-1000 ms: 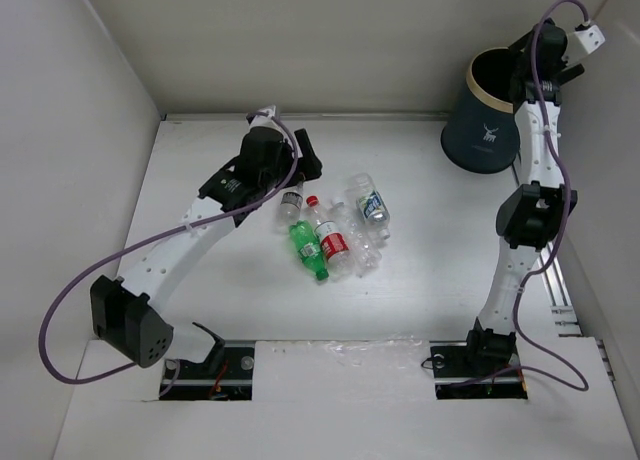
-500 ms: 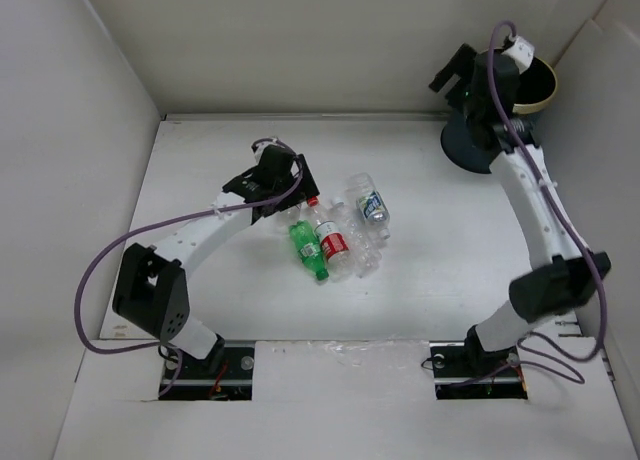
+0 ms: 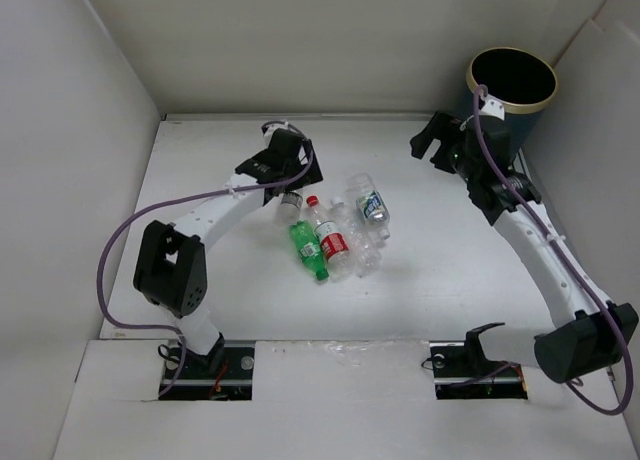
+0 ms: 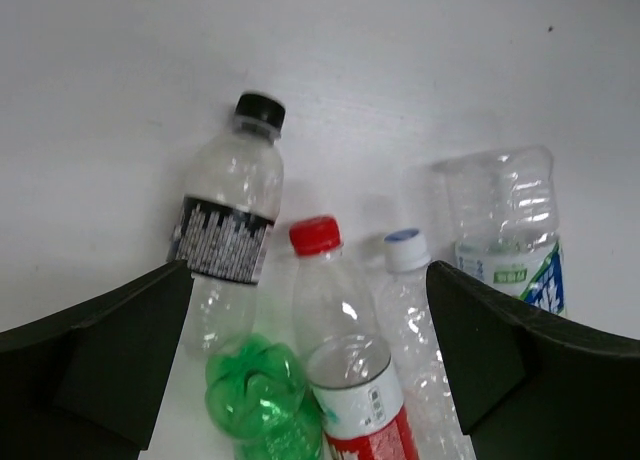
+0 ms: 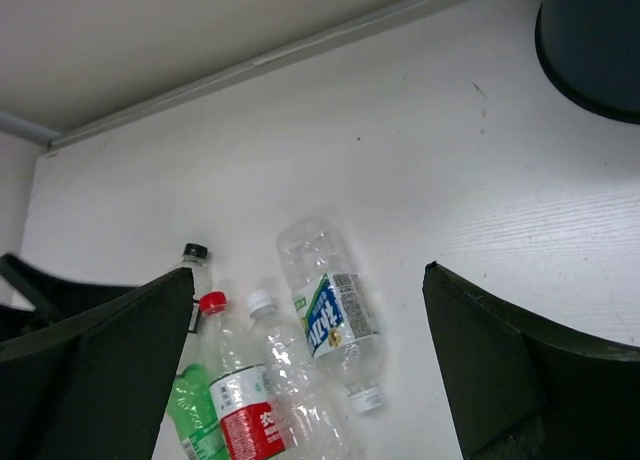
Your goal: Put the plastic bottles in the bin
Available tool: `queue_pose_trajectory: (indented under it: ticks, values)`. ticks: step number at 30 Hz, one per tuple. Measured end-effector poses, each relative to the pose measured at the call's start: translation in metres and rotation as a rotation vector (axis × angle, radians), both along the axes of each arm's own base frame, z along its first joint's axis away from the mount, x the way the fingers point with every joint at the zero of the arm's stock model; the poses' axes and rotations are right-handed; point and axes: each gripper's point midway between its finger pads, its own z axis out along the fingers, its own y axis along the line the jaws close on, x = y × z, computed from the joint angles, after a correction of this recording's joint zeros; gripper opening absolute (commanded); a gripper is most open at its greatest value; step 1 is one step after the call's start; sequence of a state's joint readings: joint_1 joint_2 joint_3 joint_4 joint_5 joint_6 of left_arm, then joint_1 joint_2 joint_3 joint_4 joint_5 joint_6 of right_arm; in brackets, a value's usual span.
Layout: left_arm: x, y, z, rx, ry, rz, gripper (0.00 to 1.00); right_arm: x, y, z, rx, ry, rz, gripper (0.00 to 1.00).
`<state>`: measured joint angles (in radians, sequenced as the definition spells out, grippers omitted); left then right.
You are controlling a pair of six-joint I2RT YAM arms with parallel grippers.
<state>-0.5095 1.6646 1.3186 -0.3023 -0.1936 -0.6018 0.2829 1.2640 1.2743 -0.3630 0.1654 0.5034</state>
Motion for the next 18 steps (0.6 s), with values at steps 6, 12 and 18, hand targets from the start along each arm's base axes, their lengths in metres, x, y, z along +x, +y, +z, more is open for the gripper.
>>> queue_pose_trajectory:
  ticks: [6, 12, 18]
  values:
    - [0.04, 0.008, -0.012, 0.045, 0.008, -0.026, 1.0, -0.019, 0.001, 0.033, 0.026, -0.085, 0.052, 1.0]
    - [0.047, 0.033, -0.069, 0.101, 0.155, -0.06, 1.0, -0.032, 0.007, 0.039, 0.04, -0.105, 0.091, 1.0]
    - [0.043, 0.029, -0.091, 0.105, 0.215, -0.102, 0.93, -0.036, 0.019, 0.036, 0.042, -0.095, 0.13, 1.0]
